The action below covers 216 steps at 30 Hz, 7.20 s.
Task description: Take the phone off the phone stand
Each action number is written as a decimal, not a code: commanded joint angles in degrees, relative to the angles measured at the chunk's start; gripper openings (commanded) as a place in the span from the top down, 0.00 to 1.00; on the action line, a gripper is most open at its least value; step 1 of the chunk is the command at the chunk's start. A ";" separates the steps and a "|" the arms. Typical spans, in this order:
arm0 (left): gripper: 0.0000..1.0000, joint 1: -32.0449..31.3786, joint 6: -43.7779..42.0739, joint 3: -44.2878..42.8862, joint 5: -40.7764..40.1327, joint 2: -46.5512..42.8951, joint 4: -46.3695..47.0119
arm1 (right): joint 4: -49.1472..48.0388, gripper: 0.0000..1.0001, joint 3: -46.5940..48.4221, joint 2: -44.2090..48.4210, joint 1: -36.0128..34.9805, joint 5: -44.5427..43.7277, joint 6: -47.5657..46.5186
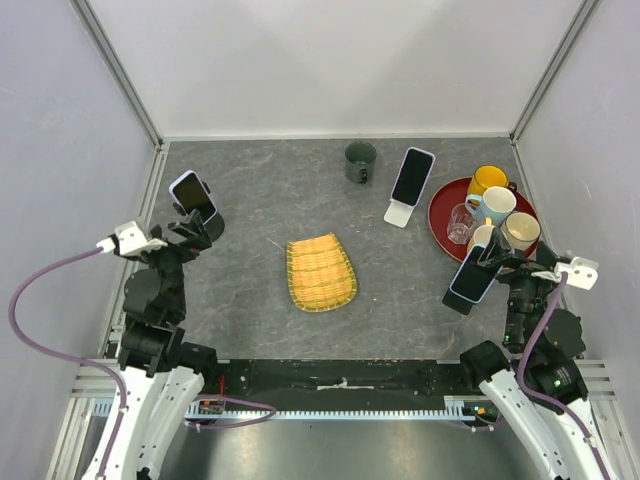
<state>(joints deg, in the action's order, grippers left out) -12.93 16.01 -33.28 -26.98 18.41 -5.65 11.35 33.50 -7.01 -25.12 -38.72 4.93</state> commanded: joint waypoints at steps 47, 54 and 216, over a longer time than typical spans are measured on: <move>0.02 -49.74 0.26 -34.75 34.11 82.57 -25.37 | 0.25 0.02 -0.71 6.74 -0.63 0.49 2.63; 0.02 -43.51 -1.42 -36.15 29.36 86.35 -25.90 | 0.33 0.02 -0.62 6.74 -0.72 0.22 2.54; 0.65 0.01 -0.45 -32.11 -4.06 50.85 -8.50 | -0.46 0.02 -1.24 5.60 -1.60 8.57 2.28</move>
<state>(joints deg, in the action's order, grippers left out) -10.87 19.33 -61.45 -38.70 74.22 -15.81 12.95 32.27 -2.22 -26.41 -29.85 7.68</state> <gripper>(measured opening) 0.827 0.982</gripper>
